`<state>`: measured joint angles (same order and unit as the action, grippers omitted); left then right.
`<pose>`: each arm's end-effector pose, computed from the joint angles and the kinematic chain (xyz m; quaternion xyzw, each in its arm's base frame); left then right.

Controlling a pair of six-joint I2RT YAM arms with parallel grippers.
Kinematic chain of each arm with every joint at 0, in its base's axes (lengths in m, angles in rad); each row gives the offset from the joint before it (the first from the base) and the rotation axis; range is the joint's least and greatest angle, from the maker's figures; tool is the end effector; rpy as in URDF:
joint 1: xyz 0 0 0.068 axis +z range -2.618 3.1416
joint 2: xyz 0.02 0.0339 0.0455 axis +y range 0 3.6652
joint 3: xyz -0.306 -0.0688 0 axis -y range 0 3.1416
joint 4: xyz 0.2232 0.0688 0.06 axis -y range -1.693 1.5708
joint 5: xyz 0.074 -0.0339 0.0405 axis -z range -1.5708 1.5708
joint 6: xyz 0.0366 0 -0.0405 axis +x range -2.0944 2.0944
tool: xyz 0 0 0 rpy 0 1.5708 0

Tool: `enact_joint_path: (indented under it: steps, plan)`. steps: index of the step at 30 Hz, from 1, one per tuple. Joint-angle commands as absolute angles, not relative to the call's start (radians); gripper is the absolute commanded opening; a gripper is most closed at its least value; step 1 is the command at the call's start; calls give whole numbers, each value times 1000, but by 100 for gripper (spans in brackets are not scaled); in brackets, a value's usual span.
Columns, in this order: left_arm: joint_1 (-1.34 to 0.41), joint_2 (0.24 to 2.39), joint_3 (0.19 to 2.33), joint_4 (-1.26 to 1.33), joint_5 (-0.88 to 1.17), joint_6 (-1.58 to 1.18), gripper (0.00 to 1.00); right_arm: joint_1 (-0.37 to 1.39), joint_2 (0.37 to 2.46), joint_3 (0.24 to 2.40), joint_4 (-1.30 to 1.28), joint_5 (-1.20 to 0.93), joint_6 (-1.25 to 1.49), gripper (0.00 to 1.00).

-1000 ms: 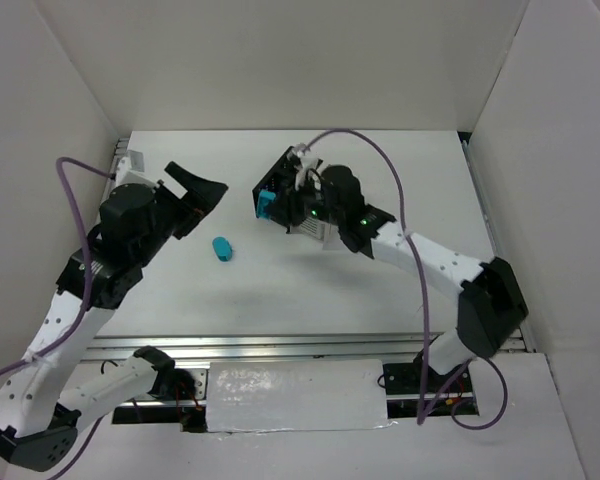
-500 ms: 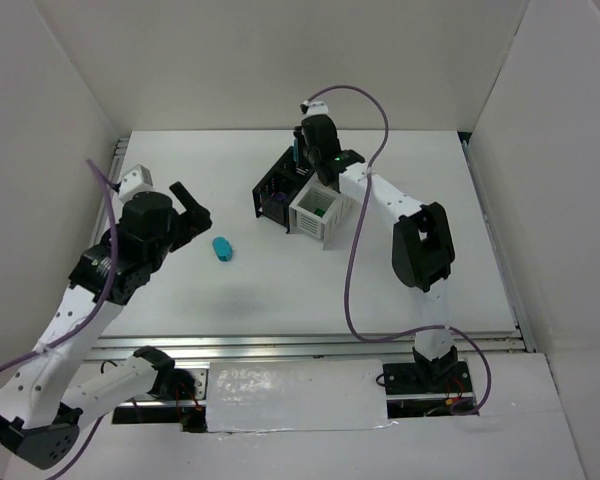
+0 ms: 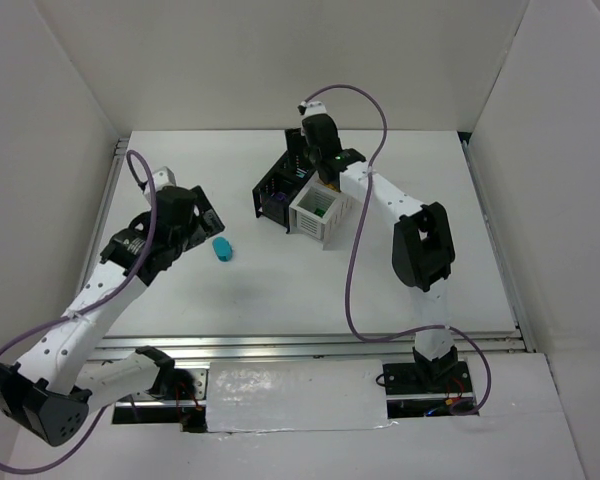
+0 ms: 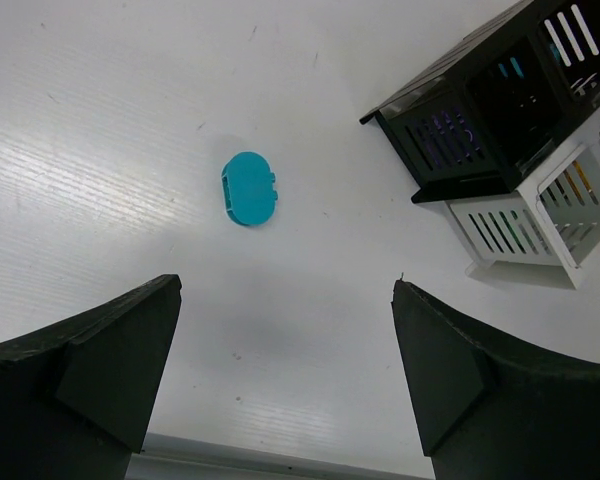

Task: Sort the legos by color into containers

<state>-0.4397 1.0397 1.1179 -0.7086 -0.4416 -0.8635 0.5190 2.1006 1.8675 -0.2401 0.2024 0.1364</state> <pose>0.1599 -0.0579 0.3915 -0.2799 0.8295 -0.1129 0.4699 0.4408 0.2433 0.3343 -0.1096 0.8433 0.0854 0.5191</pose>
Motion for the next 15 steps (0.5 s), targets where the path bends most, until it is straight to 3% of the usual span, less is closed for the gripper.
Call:
enact_joint_path:
  steps: [1,5,14,15]
  plan:
    - [-433,1061,1106,-658,-434,-854,100,525,2042,1894,-245,204,135,75]
    - [-430,1104,1069,-608,-417,-847,100,523,1979,1888,-268,190,173,76]
    - [-417,1349,1068,-563,-394,-876,99,546,1545,1534,-244,-44,339,81]
    - [-411,1371,1068,-558,-399,-882,99,554,1516,1475,-250,-57,356,99]
